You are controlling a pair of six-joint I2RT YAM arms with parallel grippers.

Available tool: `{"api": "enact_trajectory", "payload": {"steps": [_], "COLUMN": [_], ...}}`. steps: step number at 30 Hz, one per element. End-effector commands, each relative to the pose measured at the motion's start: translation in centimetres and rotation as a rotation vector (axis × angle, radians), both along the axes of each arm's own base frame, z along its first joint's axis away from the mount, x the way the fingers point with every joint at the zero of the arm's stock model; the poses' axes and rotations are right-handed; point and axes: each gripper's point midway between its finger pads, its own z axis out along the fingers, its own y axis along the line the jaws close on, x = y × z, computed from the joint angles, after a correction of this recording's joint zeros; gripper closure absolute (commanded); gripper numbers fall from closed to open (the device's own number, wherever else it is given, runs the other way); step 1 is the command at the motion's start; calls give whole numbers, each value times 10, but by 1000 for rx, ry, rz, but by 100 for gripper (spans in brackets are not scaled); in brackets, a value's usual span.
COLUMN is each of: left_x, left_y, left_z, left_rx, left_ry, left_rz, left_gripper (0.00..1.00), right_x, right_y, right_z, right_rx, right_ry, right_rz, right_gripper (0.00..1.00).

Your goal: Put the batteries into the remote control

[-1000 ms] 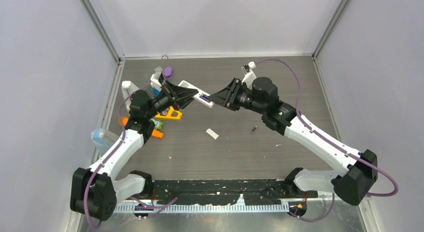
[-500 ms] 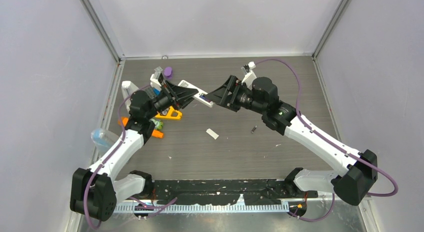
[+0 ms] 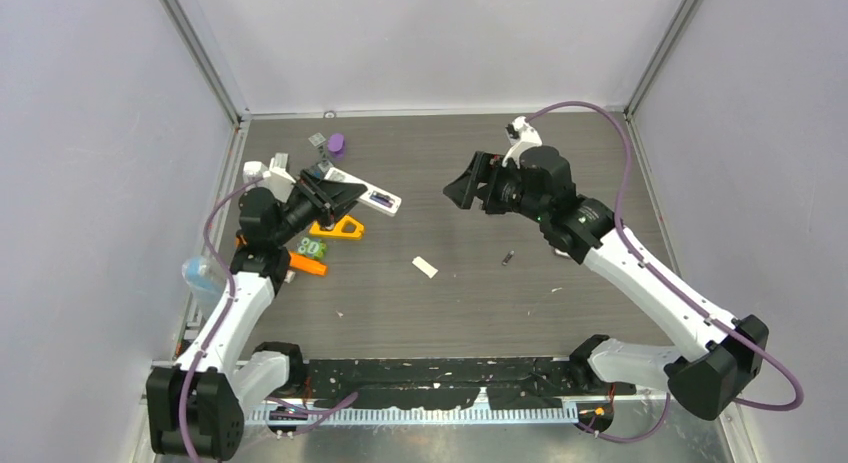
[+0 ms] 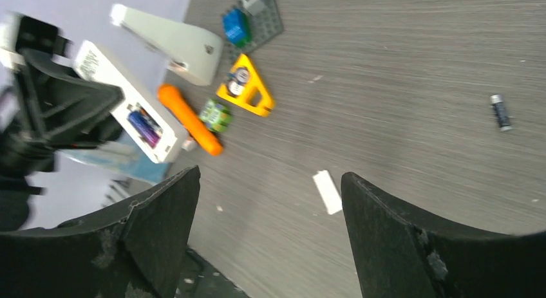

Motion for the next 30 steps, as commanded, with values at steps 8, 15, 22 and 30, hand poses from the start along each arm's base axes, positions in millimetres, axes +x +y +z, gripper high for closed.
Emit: {"api": "enact_trajectory", "payload": {"steps": [8,15,22,30], "left_x": [-9,-14,-9,-4], "left_y": [44,48,58,63], "left_z": [-69,-85,-90,-93], "left_rx": [308,329,333,338], "left_ry": [86,118,131,142], "left_rz": [120,123,145,164], "left_gripper": [100,100,100,100], "right_x": [-34,-47,-43,-38], "right_y": [35,61,66,63], "right_z": [-179,-227,-248,-260], "right_rx": [-634,-843,-917,-925], "right_ry": [137,117,113,145], "right_rz": [406,510,544,528], "right_gripper": [17,23,30,38]}}
